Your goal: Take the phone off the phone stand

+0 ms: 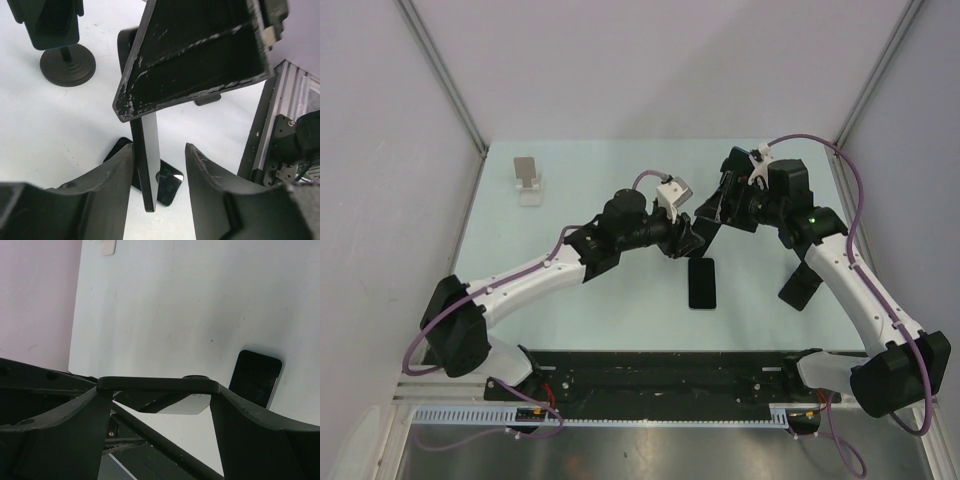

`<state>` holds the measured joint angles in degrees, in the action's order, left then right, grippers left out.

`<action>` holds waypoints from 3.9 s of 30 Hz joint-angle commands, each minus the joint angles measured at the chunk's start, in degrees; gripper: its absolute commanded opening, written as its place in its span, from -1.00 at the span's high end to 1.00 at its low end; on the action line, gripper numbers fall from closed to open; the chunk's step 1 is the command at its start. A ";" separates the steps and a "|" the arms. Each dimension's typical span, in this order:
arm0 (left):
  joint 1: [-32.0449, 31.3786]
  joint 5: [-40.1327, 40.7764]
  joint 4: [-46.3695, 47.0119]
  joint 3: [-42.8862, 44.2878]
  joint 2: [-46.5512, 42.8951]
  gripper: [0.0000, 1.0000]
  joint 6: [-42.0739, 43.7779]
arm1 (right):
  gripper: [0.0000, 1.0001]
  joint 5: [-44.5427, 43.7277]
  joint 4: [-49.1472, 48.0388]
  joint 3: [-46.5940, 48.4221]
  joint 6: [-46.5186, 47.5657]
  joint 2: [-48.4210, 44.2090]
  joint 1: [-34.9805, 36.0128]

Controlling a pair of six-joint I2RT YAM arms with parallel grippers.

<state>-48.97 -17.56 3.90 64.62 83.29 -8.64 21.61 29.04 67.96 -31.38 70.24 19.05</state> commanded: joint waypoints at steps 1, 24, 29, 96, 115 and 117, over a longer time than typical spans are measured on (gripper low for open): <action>-0.42 2.70 2.16 -1.25 -0.05 0.03 -0.67 | 1.00 2.83 -4.08 2.26 -0.53 -0.63 0.29; -0.42 4.64 4.35 -8.54 -0.23 1.00 -15.16 | -0.40 1.60 -4.87 -0.38 1.67 -0.10 0.29; -0.34 7.27 5.24 -12.50 -0.93 1.00 -20.08 | -0.95 -1.39 -3.38 -0.38 3.51 -0.80 0.20; 5.64 6.23 10.34 -23.05 12.25 -0.63 -45.85 | -1.00 -11.14 -0.65 -13.82 9.58 -5.20 -0.77; 5.29 8.50 5.77 -19.44 11.46 -0.85 -43.74 | -1.00 -10.35 -0.04 -13.74 9.58 -7.30 -3.66; 5.38 9.82 4.45 -19.27 9.98 -0.90 -43.04 | -1.00 -11.49 1.37 -13.30 9.75 -8.62 -4.63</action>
<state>-43.70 -11.68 12.21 44.38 96.73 -53.45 11.00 30.17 54.22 -22.22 64.62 16.27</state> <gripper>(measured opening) 0.922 0.994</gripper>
